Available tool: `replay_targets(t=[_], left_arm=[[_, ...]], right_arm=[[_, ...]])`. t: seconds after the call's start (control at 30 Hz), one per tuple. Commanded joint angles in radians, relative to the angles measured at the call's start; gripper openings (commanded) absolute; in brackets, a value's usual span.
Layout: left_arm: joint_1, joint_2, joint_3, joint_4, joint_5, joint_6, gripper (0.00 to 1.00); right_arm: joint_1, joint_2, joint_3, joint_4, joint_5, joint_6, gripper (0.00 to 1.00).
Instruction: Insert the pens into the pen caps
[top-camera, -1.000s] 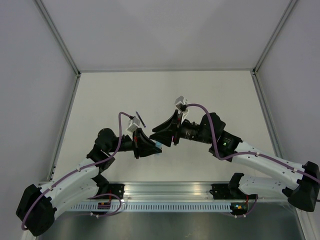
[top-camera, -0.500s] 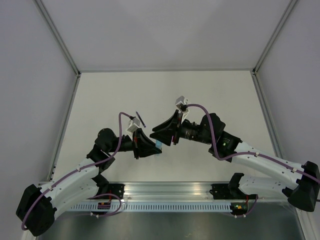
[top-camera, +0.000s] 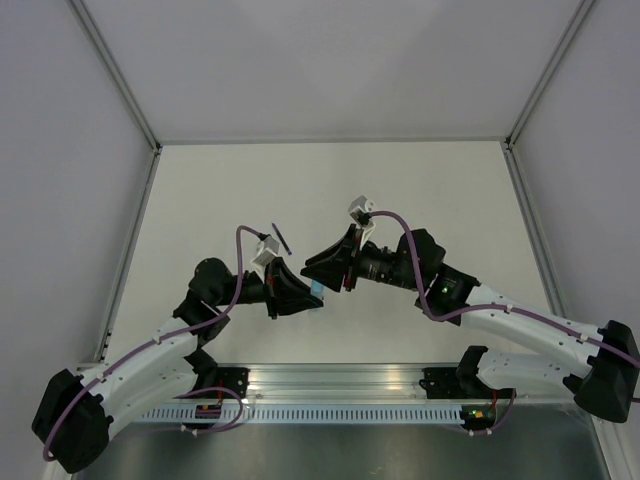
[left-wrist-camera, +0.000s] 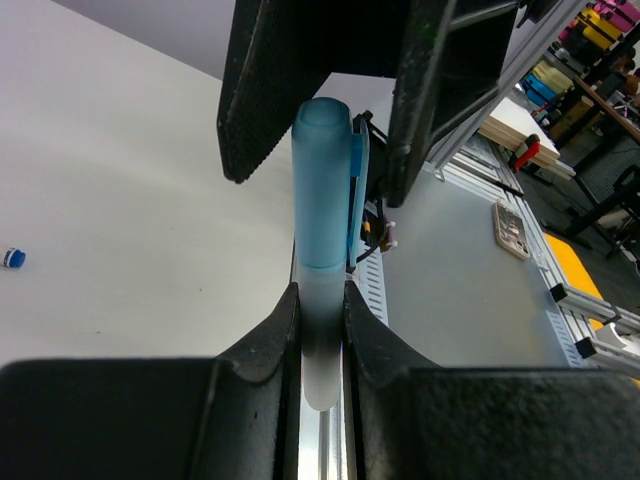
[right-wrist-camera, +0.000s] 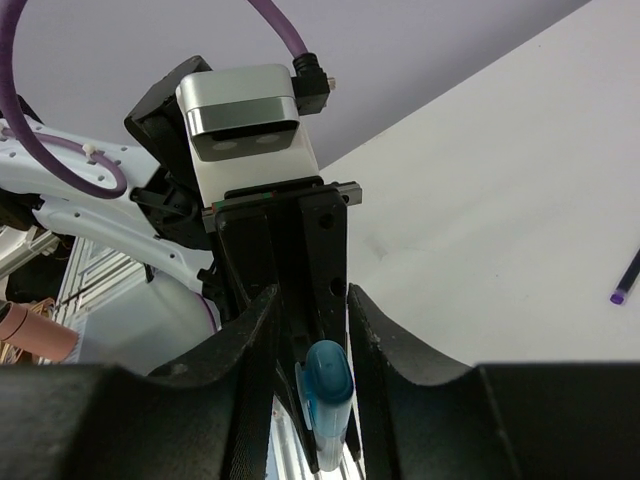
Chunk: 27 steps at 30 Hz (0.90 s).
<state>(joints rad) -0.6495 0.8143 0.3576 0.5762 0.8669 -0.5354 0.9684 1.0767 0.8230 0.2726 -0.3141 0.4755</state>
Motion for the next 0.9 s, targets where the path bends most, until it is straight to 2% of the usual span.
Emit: replay_targets(t=[0.0,0.13,0.23,0.27,0.33,0.57,0.7,0.87], left_arm=[[-0.002,-0.017,-0.006,0.054,0.017,-0.018,0.02],[-0.002,-0.024,-0.008,0.056,0.014,-0.018,0.02],[-0.002,-0.026,-0.009,0.056,0.011,-0.018,0.02],[-0.001,-0.029,-0.011,0.056,0.011,-0.018,0.02],[-0.002,-0.030,-0.014,0.073,0.009,-0.032,0.02],[-0.001,-0.032,-0.026,0.191,-0.045,-0.118,0.02],[0.001,-0.007,0.003,0.200,-0.051,-0.146,0.02],[0.002,-0.009,0.026,0.160,-0.123,-0.140,0.02]], right_arm=[[0.001,0.008,-0.013,0.056,-0.008,0.009,0.38],[0.000,0.012,-0.034,0.092,-0.019,0.023,0.34],[0.001,0.017,-0.053,0.112,-0.031,0.040,0.21],[0.001,0.022,-0.058,0.131,-0.043,0.049,0.09],[0.000,0.028,-0.077,0.149,-0.060,0.060,0.00],[0.004,0.046,-0.151,0.151,-0.121,0.051,0.00],[0.009,0.048,-0.165,0.120,-0.137,0.048,0.00],[0.033,0.035,-0.193,0.117,-0.106,0.054,0.00]])
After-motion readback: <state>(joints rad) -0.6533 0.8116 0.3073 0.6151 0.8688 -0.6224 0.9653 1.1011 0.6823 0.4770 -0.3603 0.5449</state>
